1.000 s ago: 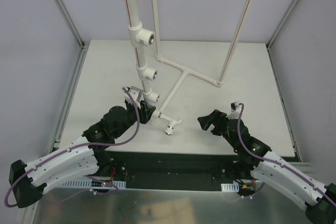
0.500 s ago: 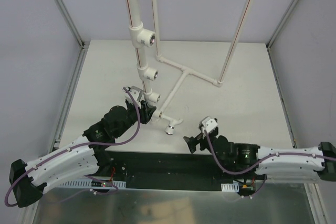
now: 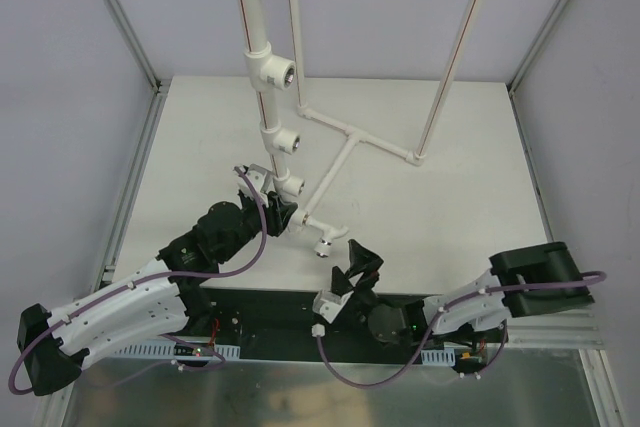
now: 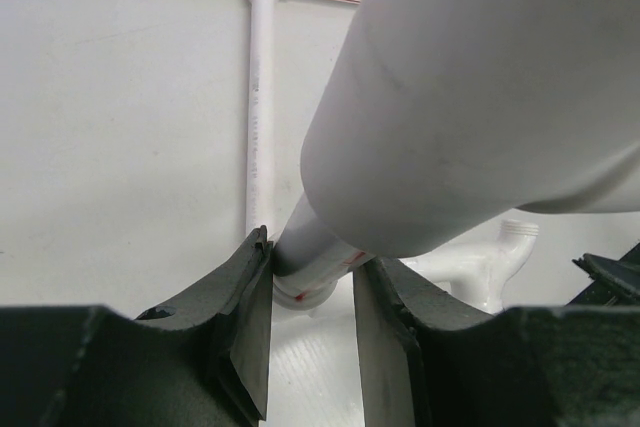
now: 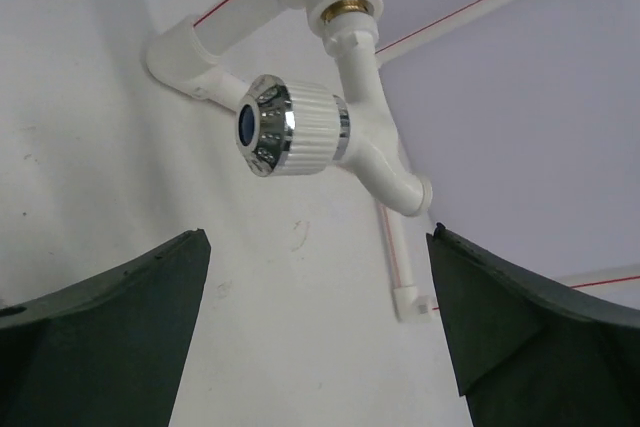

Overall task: Install the water faucets
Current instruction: Screw the water faucet onto the adaptor.

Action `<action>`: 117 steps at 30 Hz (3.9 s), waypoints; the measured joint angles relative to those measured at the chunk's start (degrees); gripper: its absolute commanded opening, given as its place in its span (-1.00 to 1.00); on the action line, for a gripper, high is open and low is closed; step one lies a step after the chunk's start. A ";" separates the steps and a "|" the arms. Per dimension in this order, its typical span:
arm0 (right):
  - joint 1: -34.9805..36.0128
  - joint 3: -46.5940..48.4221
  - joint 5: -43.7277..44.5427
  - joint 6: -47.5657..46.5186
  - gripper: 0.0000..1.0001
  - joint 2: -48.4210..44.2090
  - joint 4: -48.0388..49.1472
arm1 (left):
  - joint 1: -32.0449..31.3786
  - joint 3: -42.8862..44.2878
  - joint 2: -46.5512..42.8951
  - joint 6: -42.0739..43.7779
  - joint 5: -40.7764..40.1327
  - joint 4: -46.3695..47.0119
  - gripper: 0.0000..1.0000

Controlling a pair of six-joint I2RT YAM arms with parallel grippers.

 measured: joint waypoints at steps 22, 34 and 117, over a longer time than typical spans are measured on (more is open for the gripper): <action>-7.19 6.56 -9.07 -27.61 0.92 16.35 18.56 | 0.00 -0.37 -1.57 0.00 0.00 -1.07 -1.00; -10.75 6.64 -15.78 -23.12 -0.26 19.56 19.28 | 0.17 -0.46 -1.25 -0.11 -0.70 -0.61 -1.00; -67.58 26.53 -79.25 97.33 0.67 5.20 -32.48 | -0.37 -0.42 -2.84 -4.90 3.93 -4.46 -1.00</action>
